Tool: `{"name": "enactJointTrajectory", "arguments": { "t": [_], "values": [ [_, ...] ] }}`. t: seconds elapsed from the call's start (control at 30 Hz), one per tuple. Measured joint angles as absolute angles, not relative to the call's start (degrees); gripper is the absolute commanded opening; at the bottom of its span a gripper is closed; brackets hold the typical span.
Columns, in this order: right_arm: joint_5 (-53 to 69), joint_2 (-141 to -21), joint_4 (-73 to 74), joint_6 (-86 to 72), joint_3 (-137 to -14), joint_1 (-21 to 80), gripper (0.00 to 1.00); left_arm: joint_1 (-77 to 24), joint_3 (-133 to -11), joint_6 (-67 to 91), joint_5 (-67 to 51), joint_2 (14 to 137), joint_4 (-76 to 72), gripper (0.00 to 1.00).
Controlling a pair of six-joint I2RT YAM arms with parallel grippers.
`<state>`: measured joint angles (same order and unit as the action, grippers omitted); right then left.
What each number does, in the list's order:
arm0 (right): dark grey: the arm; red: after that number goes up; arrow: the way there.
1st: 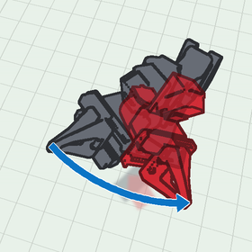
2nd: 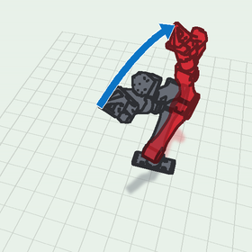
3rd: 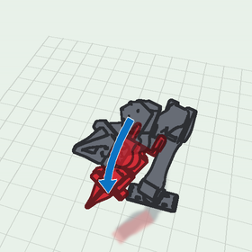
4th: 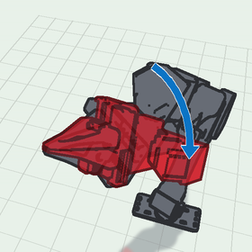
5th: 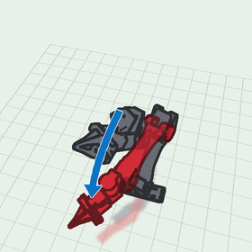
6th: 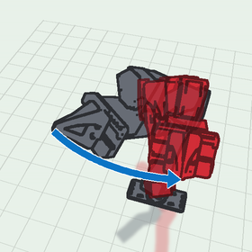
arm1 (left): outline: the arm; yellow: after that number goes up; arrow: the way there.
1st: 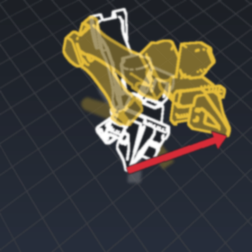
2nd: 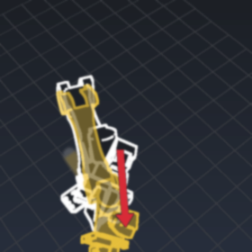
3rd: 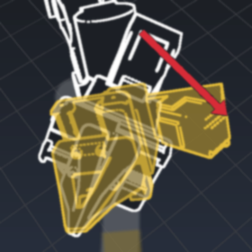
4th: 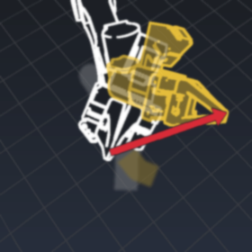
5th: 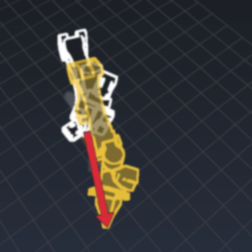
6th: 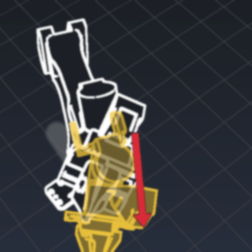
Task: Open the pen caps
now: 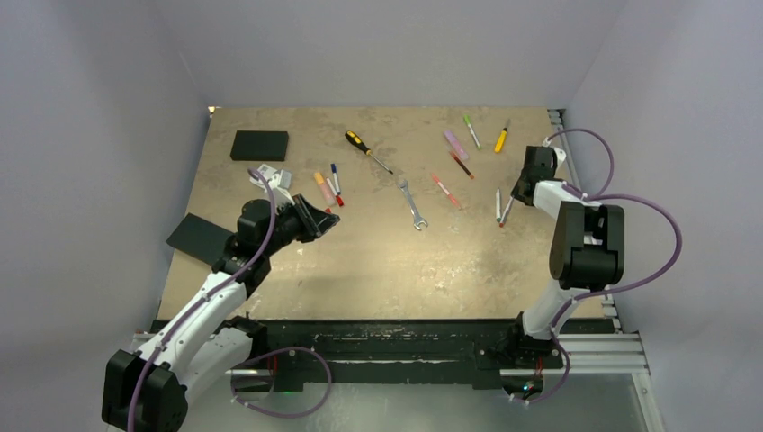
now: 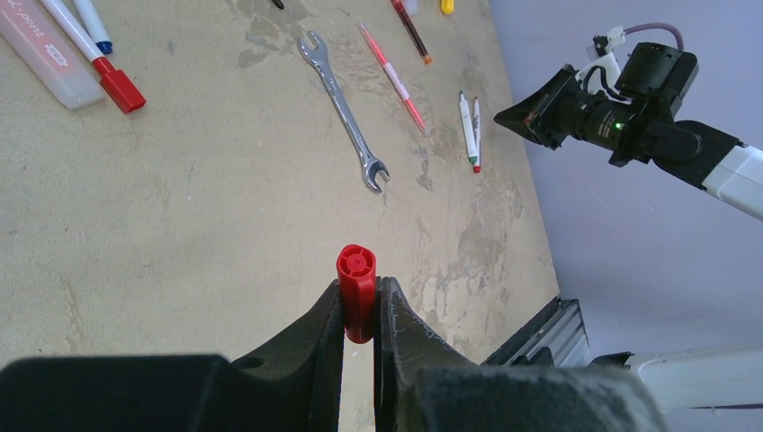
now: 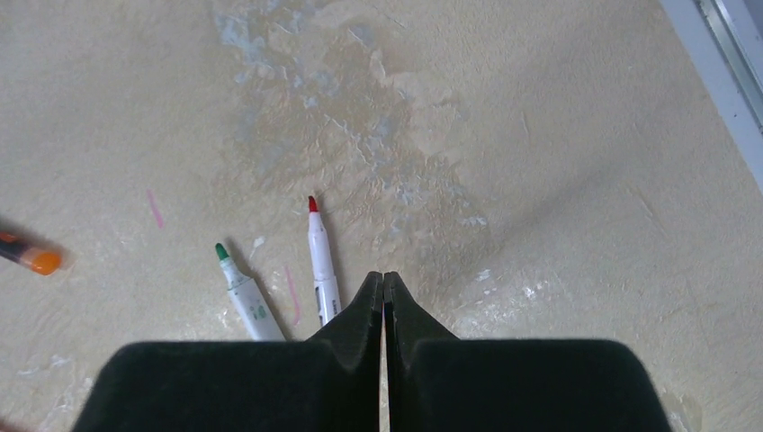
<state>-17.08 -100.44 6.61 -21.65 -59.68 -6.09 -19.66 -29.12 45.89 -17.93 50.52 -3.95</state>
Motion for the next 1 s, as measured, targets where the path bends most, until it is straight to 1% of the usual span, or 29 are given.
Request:
{"name": "enactJointTrajectory", "arguments": {
  "t": [0.57,1.0],
  "values": [
    [-13.7,-104.6,4.0,-22.0,-59.7,-6.2,0.01,-19.7,-29.1,45.9,-16.2,48.1,-1.0,0.00],
    [-7.5,-105.5,0.6,-21.4,-59.7,-6.0,0.03,-19.7,-28.4,45.9,-16.0,47.3,-0.6,0.00]
  ]
}}
